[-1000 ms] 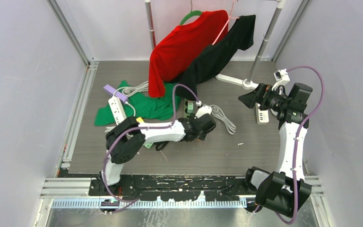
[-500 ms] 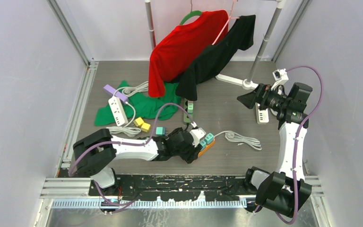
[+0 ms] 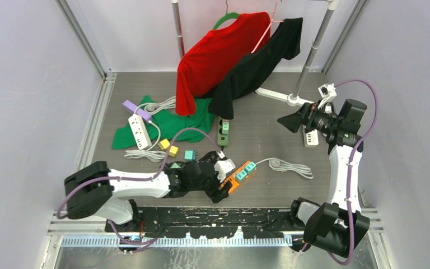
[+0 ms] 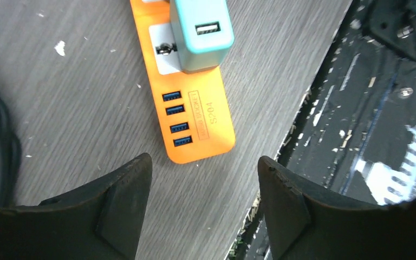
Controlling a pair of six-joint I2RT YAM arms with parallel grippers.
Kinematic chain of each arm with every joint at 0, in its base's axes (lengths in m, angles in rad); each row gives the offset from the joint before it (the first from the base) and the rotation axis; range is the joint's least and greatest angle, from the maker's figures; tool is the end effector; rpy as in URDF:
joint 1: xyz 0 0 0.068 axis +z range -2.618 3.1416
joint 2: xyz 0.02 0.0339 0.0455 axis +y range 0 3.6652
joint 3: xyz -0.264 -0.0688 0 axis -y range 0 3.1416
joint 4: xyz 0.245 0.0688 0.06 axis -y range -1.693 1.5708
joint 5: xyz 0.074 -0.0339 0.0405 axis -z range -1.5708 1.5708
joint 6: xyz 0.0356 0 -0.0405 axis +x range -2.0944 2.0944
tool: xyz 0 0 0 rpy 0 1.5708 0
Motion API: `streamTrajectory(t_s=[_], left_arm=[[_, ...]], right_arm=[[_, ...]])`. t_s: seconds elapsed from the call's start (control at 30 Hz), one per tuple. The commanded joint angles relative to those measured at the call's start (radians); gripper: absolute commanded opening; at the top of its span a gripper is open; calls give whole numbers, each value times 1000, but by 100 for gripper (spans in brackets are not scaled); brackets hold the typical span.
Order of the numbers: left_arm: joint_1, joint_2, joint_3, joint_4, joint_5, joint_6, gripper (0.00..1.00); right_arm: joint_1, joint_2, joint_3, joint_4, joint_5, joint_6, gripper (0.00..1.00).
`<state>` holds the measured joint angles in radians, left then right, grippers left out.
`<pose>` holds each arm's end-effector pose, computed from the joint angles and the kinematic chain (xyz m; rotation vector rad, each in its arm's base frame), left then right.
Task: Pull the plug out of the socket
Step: Move the socket to the center of the board, then remove the plug from the socket.
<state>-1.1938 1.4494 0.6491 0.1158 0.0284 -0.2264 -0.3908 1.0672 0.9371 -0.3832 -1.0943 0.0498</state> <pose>0.1046 -0.2669 0.1723 1.1201 2.0978 -0.7614 0.2173 -0.0553 0.3281 -0.2296 1.8783 0.8935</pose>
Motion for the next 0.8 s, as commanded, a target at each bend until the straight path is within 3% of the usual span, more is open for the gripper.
streamTrajectory(t_s=[0.0,0.2,0.27,0.33,0.43,0.5,0.67,0.77], left_arm=[[-3,-161,-82,184,6,9,71],[-3,-332,-169,334,-19,-7,72],[-2,-349,-198,403,-33,-38,78],[-3,-351,-224,479,-37,-79,81],[-3,-326,-251,587,-11,-118,83],[-3,-295,-251,631,35,-105,83],[-3,-229,-231,647,94,-53,82],[-4,-212,-237,647,81,-5,81]], right_arm=[[15,0,-21,28,-75,-81,100],[36,10,-41,3,-130,-167,100],[48,13,-38,-67,-152,-272,100],[81,14,-35,-187,-172,-458,100],[149,24,-39,-507,-137,-1015,100],[205,50,-52,-622,-65,-1275,100],[355,169,-53,-765,109,-1638,98],[431,213,-54,-785,150,-1710,92]])
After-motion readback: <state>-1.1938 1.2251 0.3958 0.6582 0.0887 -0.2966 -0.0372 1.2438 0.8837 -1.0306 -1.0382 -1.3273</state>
